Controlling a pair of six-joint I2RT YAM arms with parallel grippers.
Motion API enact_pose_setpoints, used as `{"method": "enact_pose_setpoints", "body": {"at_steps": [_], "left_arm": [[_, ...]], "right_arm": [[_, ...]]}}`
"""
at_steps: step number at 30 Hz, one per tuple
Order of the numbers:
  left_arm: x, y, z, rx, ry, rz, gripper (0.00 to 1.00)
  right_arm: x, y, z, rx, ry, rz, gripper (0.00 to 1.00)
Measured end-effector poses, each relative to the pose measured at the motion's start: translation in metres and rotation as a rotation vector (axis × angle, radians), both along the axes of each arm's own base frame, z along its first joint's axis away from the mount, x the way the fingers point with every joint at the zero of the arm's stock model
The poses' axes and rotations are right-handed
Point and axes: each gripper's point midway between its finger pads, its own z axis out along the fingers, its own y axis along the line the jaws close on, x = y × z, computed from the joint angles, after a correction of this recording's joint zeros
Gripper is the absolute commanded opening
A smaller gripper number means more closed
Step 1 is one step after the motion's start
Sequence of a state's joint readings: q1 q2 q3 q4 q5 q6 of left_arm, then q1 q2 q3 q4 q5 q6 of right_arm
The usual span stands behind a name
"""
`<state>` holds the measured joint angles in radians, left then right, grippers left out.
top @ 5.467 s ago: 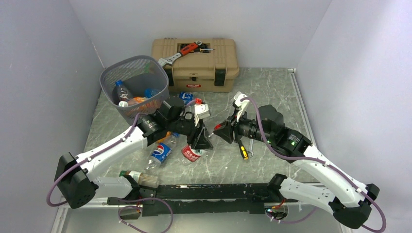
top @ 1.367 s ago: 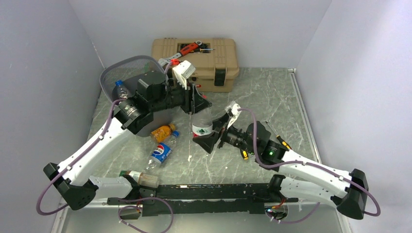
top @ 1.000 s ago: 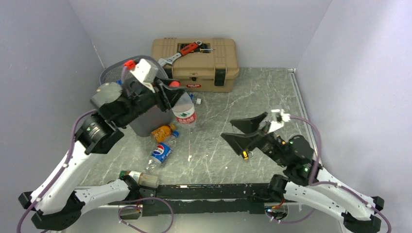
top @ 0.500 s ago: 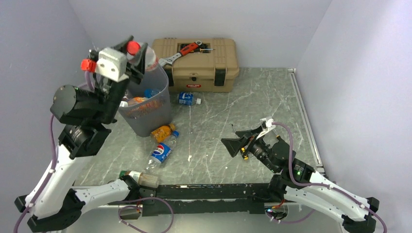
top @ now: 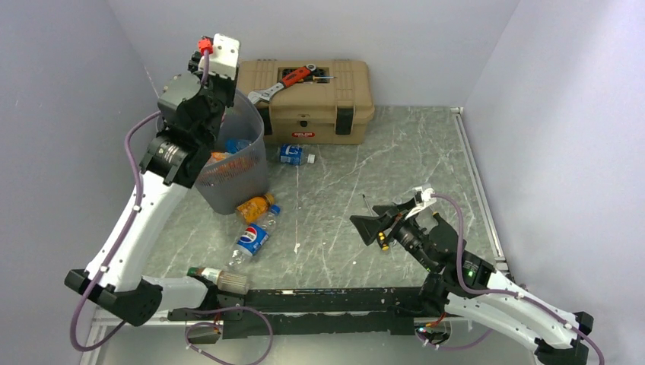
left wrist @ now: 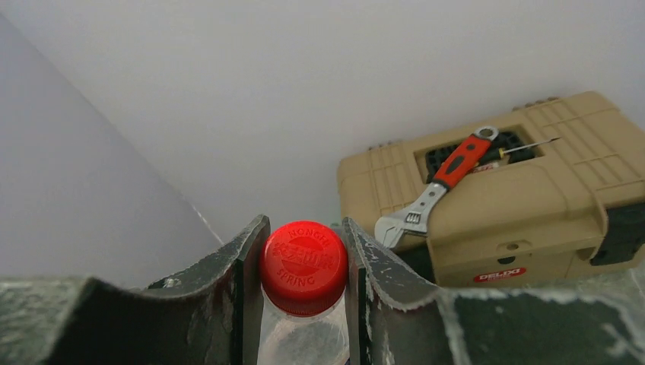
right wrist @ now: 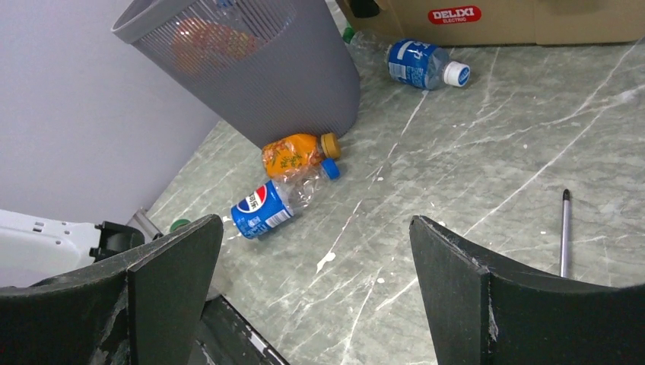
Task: Put the plastic bottles in the bin
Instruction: Place the plastic bottle in the trash bin.
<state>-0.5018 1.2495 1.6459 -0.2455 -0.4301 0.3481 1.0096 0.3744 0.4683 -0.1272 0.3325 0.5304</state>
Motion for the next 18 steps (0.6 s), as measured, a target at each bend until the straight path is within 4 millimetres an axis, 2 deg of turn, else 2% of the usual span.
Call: {"method": "enact_pose_setpoints", "body": {"at_steps": [5, 9, 15, 18], "left_arm": [[0.027, 0.025, -0.027, -0.075, 0.057, 0.037, 0.0], [0.049, 0.039, -0.063, -0.151, 0.068, 0.023, 0.0], [0.071, 0.03, -0.139, -0.25, 0.135, -0.094, 0.0], [0.075, 0.033, -0.153, -0.294, 0.141, -0.112, 0.0]], "right_arm": [[-0.002, -0.003, -0.006, 0.015, 0.005, -0.003, 0.97], [-0.003, -0.005, -0.01, 0.019, 0.01, -0.004, 0.97], [-0.004, -0.007, -0.013, 0.018, 0.011, -0.009, 0.97], [-0.003, -0.008, -0.016, 0.01, 0.015, -0.012, 0.97]]}}
